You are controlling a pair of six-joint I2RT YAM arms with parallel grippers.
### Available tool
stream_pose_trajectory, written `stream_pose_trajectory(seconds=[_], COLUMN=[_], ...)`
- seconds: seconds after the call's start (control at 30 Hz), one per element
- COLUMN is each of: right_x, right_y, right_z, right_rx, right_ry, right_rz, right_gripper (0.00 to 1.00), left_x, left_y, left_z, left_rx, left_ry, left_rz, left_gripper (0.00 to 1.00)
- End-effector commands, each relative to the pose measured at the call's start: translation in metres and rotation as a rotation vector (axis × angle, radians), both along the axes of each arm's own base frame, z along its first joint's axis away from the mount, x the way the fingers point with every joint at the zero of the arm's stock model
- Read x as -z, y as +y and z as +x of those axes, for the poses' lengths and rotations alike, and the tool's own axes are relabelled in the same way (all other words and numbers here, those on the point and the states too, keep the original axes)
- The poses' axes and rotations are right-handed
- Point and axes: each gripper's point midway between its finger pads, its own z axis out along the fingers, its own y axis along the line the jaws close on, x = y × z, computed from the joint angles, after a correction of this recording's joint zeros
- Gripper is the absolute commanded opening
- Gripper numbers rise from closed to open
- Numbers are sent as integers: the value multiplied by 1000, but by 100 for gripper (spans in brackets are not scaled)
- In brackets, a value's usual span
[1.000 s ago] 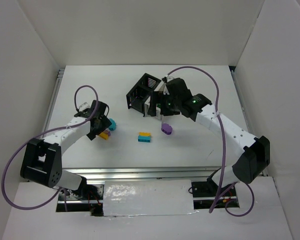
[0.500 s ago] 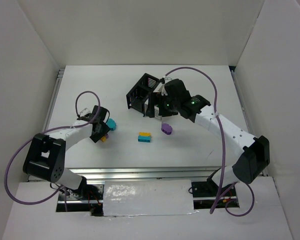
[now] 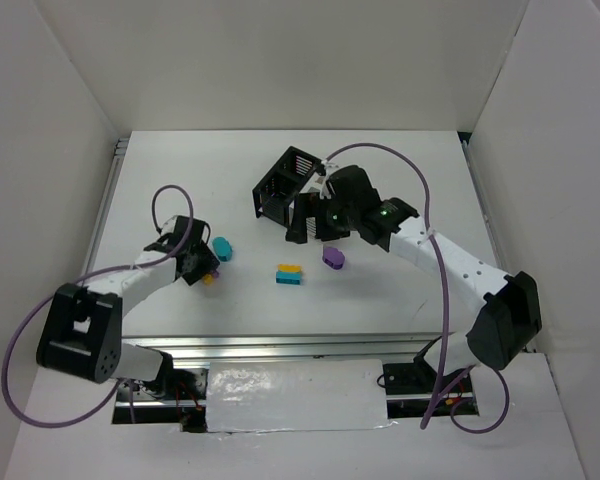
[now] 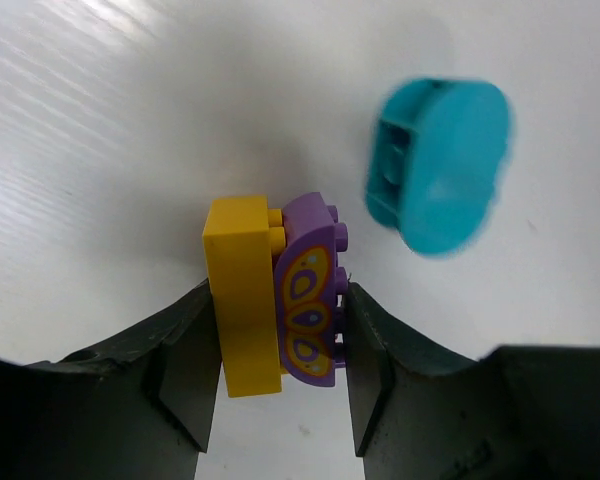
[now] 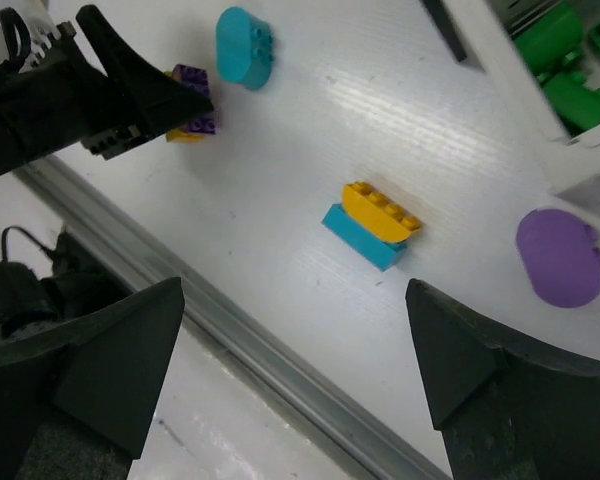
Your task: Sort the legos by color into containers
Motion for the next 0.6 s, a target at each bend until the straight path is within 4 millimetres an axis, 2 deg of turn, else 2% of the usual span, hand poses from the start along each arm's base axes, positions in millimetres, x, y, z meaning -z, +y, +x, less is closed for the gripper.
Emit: stream_pose_trajectory(seconds=[0.0, 0.03, 0.1, 0.13, 0.17, 0.23, 0.27, 0.33, 0.37, 0.4, 0.43, 0.57], right_x=[-35, -38, -39, -38, -37, -38, -38, -38, -41, -41, -39, -51], right_y=[19, 20, 19, 20, 22, 27, 30, 42, 49, 60, 61, 71], right_z=[-17, -15, -12, -12, -13, -14, -16, -24, -23, -32, -35, -39], right_rx=[-92, -73, -9, 1, 20, 31, 43, 37, 33, 3, 2, 7], right_ry=[-51, -61, -29, -16, 11, 29, 46, 46, 28, 31, 42, 2], right_rz=[179, 196, 210, 212, 229, 255, 268, 257, 239, 218, 192, 195], right_gripper=[99, 98, 96, 96, 95, 95, 94, 94, 94, 94, 93, 91], left_x=[-47, -56, -108, -134, -147, -173, -180, -197, -199, -202, -205, -208], left_y=[-32, -54, -87, -107, -121, -130, -141, -147, -150, -151, -153, -167], left_z=[12, 3, 2, -13, -23, -37, -49, -62, -65, -68, -71, -81], left_rx=[235, 383, 573, 719, 794, 865, 920, 980, 985, 1003, 1018, 1104], left_ry=[-205, -248, -469, -571, -621, -761, -802, -909, -923, -945, -957, -968], left_rz=[-108, -185, -286, -341, -351, -318, -330, -323, -307, -281, -274, -282], left_gripper=[0, 0, 0, 0, 0, 0, 0, 0, 0, 0, 0, 0])
